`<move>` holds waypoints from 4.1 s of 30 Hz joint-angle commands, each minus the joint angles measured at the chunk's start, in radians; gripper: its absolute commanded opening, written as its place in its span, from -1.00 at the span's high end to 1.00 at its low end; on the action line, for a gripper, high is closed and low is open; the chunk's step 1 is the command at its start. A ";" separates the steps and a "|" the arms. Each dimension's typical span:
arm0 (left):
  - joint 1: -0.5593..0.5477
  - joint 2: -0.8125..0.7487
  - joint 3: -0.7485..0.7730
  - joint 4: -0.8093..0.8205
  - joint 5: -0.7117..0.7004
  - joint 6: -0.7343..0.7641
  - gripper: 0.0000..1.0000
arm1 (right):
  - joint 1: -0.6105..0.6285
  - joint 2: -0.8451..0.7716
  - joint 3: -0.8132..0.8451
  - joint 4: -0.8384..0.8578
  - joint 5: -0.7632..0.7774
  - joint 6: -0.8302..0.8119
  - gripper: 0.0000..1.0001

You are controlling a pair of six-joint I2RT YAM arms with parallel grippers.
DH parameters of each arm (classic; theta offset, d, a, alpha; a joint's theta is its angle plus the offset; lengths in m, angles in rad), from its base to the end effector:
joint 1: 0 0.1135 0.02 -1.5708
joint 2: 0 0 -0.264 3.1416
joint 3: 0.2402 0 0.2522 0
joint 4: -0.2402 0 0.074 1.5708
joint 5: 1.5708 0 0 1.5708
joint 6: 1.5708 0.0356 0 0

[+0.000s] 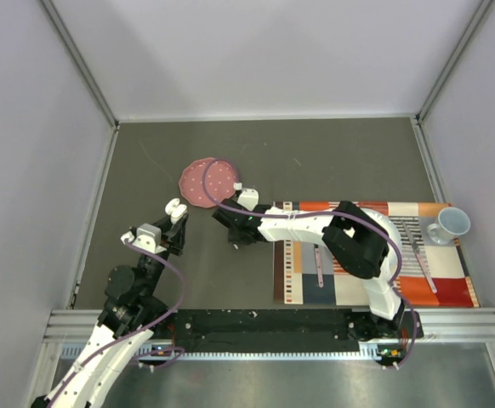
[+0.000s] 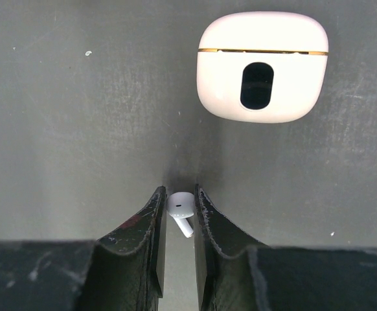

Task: Insert the wireless bluetooth earbuds into the charging case
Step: Pick up the left earbud from the center of the board, then insert the left earbud into the left side groove of the charging case.

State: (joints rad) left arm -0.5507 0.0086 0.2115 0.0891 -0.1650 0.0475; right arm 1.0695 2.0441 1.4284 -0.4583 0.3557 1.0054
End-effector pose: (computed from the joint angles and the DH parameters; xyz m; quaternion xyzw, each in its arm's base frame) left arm 0.0783 -0.0413 0.2553 0.1120 0.5878 -0.1515 0.7868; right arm 0.2157 0.3677 0.1616 0.0129 0.9549 0.1212 0.2707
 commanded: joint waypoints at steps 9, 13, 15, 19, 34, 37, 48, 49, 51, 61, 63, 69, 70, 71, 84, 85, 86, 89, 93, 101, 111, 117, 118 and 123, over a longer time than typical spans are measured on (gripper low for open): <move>-0.002 -0.171 0.014 0.035 -0.002 -0.005 1.00 | 0.020 -0.088 -0.009 -0.037 0.026 -0.054 1.00; -0.002 -0.171 0.014 0.034 0.005 -0.009 1.00 | 0.020 -0.160 -0.062 0.045 0.028 -0.082 1.00; -0.002 -0.170 0.014 0.034 0.009 -0.011 1.00 | 0.021 -0.197 -0.112 0.088 0.037 -0.105 1.00; -0.002 -0.170 0.016 0.038 0.018 -0.014 1.00 | 0.020 -0.340 -0.268 0.245 0.068 -0.149 1.00; -0.002 -0.069 -0.014 0.225 0.201 -0.113 1.00 | 0.021 -0.855 -0.620 0.823 0.135 -0.255 1.00; -0.002 -0.009 -0.015 0.302 0.284 -0.146 1.00 | 0.021 -0.924 -0.687 0.960 0.143 -0.295 1.00; -0.002 0.227 -0.069 0.644 0.463 -0.213 1.00 | 0.023 -1.039 -0.767 1.175 0.103 -0.304 1.00; -0.002 0.237 -0.075 0.661 0.469 -0.218 1.00 | 0.024 -1.044 -0.764 1.179 0.098 -0.307 1.00; -0.002 0.260 -0.078 0.698 0.482 -0.219 1.00 | 0.027 -1.046 -0.760 1.196 0.085 -0.309 1.00; -0.002 0.336 -0.103 0.828 0.513 -0.221 1.00 | 0.089 -1.000 -0.744 1.320 0.042 -0.346 1.00; -0.002 0.358 -0.101 0.840 0.519 -0.225 1.00 | 0.105 -0.984 -0.727 1.324 0.037 -0.361 1.00; -0.002 0.406 -0.112 0.905 0.525 -0.242 1.00 | 0.144 -0.944 -0.707 1.360 0.025 -0.376 1.00; -0.002 0.409 -0.113 0.913 0.524 -0.244 1.00 | 0.152 -0.934 -0.703 1.362 0.023 -0.378 1.00; -0.002 0.416 -0.115 0.922 0.521 -0.244 1.00 | 0.156 -0.926 -0.694 1.366 0.019 -0.381 1.00; -0.003 0.395 -0.136 0.914 0.506 -0.251 1.00 | 0.210 -0.803 -0.623 1.436 -0.018 -0.401 1.00; -0.003 0.393 -0.139 0.922 0.506 -0.256 1.00 | 0.211 -0.794 -0.619 1.437 -0.018 -0.401 1.00; -0.003 0.395 -0.142 0.928 0.504 -0.264 1.00 | 0.213 -0.786 -0.611 1.440 -0.020 -0.401 1.00; -0.003 0.399 -0.146 0.934 0.509 -0.270 1.00 | 0.221 -0.757 -0.597 1.449 -0.023 -0.407 1.00; -0.003 0.398 -0.150 0.939 0.510 -0.273 1.00 | 0.219 -0.725 -0.577 1.443 -0.027 -0.406 1.00; -0.003 0.370 -0.150 0.923 0.501 -0.267 1.00 | 0.222 -0.671 -0.554 1.423 -0.026 -0.403 1.00; -0.003 0.353 -0.152 0.910 0.487 -0.264 1.00 | 0.222 -0.645 -0.548 1.414 -0.034 -0.409 1.00; -0.003 0.353 -0.152 0.903 0.478 -0.264 1.00 | 0.222 -0.634 -0.548 1.419 -0.035 -0.406 1.00; -0.003 0.355 -0.152 0.905 0.476 -0.265 1.00 | 0.222 -0.633 -0.549 1.419 -0.034 -0.409 1.00; -0.003 0.360 -0.150 0.899 0.473 -0.270 1.00 | 0.231 -0.622 -0.553 1.442 -0.015 -0.441 1.00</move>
State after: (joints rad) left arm -0.5507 0.3729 0.0608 0.9565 0.3202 -0.2115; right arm 1.2804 1.4033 0.8341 0.9321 0.3355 0.6029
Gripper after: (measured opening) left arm 0.336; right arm 0.179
